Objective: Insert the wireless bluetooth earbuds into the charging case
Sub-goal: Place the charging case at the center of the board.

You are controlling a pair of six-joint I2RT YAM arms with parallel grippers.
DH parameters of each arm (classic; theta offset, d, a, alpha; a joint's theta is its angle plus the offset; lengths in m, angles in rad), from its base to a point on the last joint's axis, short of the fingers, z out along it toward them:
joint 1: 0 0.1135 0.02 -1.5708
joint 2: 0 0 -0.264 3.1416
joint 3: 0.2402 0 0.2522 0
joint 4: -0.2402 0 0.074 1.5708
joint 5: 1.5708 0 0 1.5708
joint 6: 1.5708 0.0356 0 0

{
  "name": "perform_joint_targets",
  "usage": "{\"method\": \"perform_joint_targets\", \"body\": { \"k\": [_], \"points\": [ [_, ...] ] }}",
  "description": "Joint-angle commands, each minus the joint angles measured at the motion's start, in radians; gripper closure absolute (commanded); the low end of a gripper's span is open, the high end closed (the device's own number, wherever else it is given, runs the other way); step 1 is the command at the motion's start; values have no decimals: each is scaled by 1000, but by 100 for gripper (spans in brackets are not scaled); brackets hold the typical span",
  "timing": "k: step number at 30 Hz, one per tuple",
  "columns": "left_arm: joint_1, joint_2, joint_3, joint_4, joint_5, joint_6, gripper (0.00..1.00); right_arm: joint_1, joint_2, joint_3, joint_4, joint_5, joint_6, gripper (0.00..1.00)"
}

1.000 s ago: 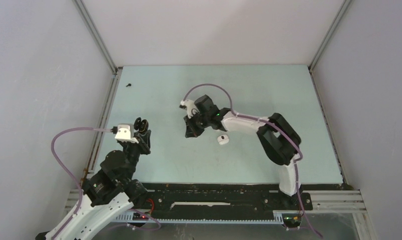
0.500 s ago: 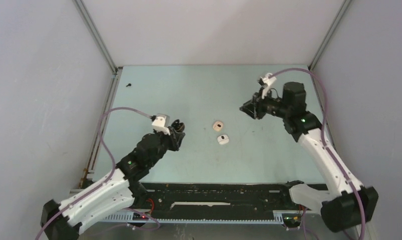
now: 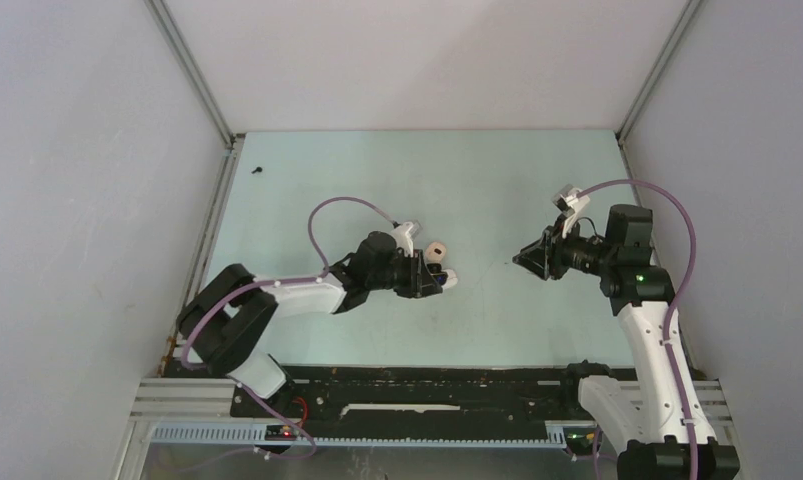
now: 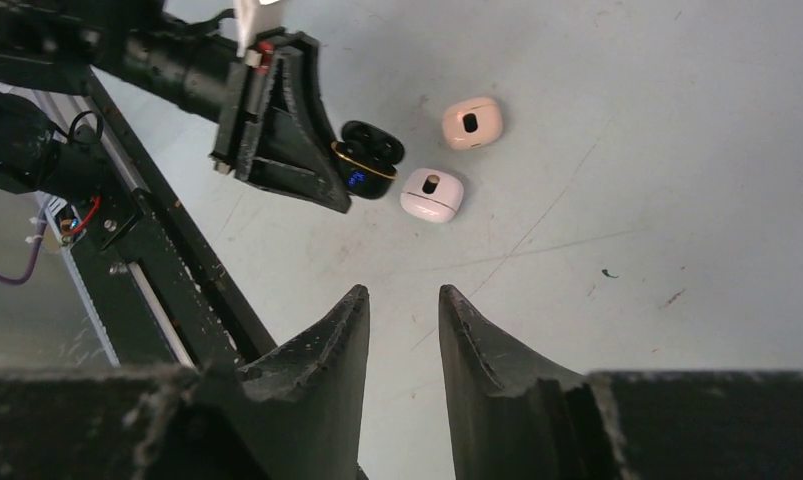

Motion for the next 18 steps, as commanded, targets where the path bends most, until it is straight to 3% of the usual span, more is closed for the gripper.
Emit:
{"method": "perform_joint_targets", "body": {
  "k": [1, 7, 18],
  "points": [
    [18, 86, 84, 47, 142, -129, 93, -23, -17, 7, -52, -67, -43, 65],
    [52, 113, 157, -221, 107, -125, 90, -39, -8, 7, -54, -91, -39, 65],
    [157, 195, 243, -525, 166, -35, 80, -44, -9, 7, -60, -110, -46, 65]
  ]
}}
